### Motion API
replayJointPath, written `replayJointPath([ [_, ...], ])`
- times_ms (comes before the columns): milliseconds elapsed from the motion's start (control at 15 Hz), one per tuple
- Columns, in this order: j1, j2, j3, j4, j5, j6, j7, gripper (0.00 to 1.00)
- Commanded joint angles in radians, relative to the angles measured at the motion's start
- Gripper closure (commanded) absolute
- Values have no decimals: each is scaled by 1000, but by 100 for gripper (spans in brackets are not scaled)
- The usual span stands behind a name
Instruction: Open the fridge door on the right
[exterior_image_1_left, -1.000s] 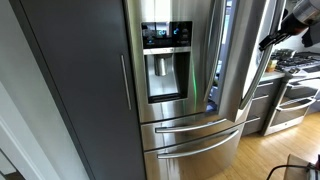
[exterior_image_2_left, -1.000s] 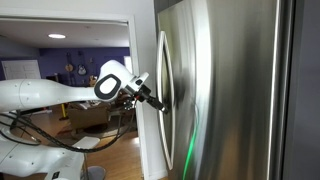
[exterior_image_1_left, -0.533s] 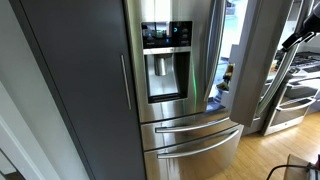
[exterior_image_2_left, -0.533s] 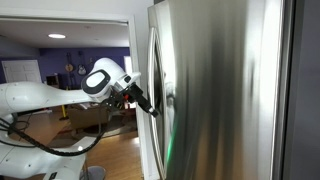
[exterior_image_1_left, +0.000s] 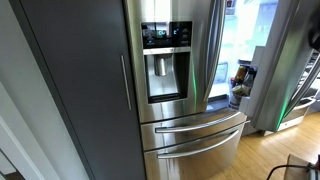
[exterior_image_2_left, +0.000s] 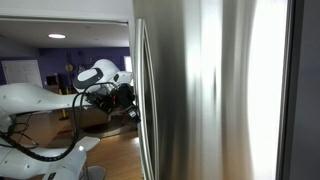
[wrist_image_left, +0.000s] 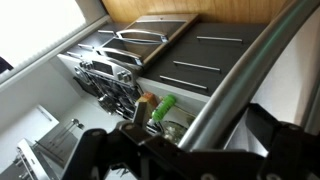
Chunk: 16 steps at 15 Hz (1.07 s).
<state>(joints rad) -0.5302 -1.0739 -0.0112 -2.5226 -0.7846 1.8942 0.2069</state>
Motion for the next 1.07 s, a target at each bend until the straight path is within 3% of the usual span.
replayJointPath([
  [0,55,28,-16,38,-65,-78,103,0],
  [467,146,17,14,108,-32,-153,237,0],
  [1000,276,44,64,137,55,-112,364,0],
])
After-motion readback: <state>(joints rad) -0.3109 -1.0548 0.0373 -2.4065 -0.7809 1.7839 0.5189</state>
